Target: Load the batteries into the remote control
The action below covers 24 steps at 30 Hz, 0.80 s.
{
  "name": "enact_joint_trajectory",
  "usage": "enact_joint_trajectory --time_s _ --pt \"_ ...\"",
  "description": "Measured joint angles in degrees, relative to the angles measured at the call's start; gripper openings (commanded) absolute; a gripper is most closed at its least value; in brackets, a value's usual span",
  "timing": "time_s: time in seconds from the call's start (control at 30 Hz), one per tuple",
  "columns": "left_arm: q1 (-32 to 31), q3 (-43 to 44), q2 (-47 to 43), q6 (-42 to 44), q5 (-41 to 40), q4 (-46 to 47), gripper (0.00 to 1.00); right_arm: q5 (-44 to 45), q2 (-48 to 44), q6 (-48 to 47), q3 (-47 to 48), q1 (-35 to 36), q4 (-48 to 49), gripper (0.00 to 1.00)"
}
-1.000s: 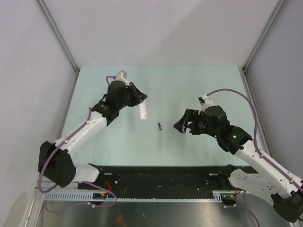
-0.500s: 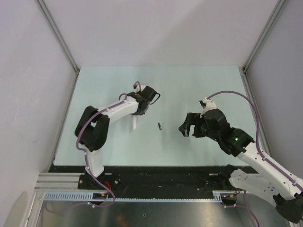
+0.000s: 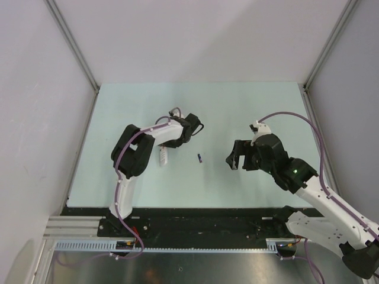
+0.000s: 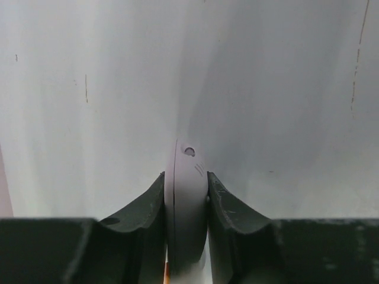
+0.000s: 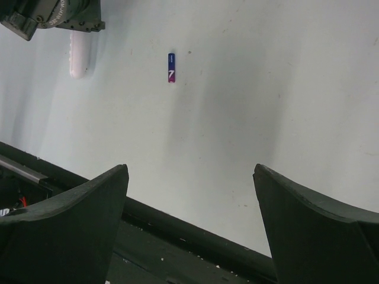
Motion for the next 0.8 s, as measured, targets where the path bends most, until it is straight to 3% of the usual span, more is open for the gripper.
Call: enact_joint_trajectory --time_s 0.03,0.13,0.5,0.8 --pt "0.0 0.1 0.0 0.0 0.0 0.0 0.5 0.0 0.0 -0.1 0.0 -0.3 -0.2 0.92" --pt "0.0 0.5 0.0 -0.5 0.0 -0.2 0.6 -0.2 0.0 -0.5 0.0 -1.0 -0.4 0.92" --pt "-0.3 0.9 -1.8 -0.4 0.0 -0.8 0.72 -0.3 0.0 -0.9 0.0 -1.8 -0.8 0.92" --pt "-1.6 3.0 -16.3 0.2 0.4 -0.4 0.76 -0.5 0.2 -0.8 0.0 -1.8 -0.7 0.91"
